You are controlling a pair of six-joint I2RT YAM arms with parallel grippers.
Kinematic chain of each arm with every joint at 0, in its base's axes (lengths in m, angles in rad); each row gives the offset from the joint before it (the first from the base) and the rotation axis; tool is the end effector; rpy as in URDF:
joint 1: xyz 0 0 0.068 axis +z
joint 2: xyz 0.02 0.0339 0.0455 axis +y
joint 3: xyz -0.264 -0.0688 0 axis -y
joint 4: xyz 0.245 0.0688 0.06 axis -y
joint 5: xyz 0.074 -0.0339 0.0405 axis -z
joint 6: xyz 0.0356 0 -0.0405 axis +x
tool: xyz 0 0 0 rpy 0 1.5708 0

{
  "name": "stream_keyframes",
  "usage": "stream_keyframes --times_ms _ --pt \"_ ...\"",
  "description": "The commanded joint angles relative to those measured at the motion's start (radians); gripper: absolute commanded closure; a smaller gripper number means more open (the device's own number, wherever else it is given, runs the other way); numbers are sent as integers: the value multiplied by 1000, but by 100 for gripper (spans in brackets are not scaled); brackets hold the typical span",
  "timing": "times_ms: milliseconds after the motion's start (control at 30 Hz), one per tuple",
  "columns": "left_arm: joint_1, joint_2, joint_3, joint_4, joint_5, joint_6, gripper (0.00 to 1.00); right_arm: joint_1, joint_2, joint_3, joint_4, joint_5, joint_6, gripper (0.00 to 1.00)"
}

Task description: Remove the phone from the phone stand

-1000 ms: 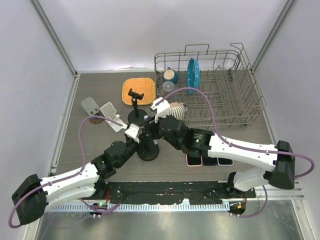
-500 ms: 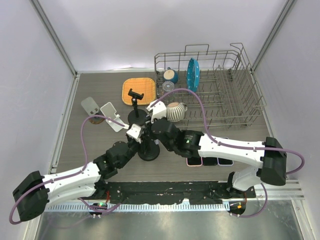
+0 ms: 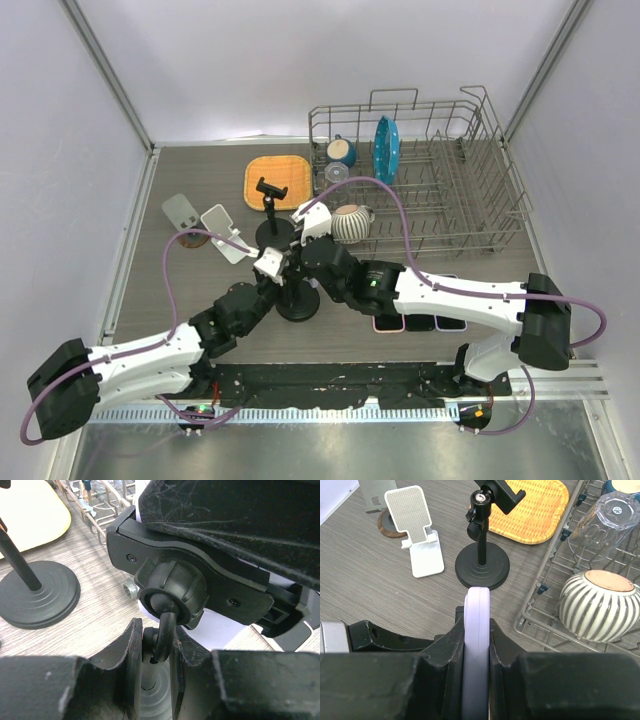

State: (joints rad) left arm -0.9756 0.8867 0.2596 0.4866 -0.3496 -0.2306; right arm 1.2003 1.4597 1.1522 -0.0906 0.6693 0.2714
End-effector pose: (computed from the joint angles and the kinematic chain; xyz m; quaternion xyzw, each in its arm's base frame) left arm 0.1184 -0.1531 0.2079 0.1644 0.7340 -0.2581 0.6063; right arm 0.1424 0.3055 0.3194 -0.1899 0.7848 0.1480 0.5710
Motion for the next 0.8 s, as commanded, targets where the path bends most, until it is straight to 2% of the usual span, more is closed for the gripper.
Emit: stream_keyframes --times_ms 0,267,400,500,767 --pt "-11 15 30 55 -41 -90 100 -8 -48 24 32 52 0 99" --pt "-12 43 64 -26 -209 -202 100 2 -78 17 -76 -25 43 99" --pt "-11 52 98 -89 -290 -236 100 35 -81 -28 -123 -16 84 99" --pt "-9 55 95 -83 -284 -260 100 44 -93 -68 -153 -13 126 99" --pt "-9 60 63 -69 -238 -291 100 5 -174 -102 -152 136 109 99"
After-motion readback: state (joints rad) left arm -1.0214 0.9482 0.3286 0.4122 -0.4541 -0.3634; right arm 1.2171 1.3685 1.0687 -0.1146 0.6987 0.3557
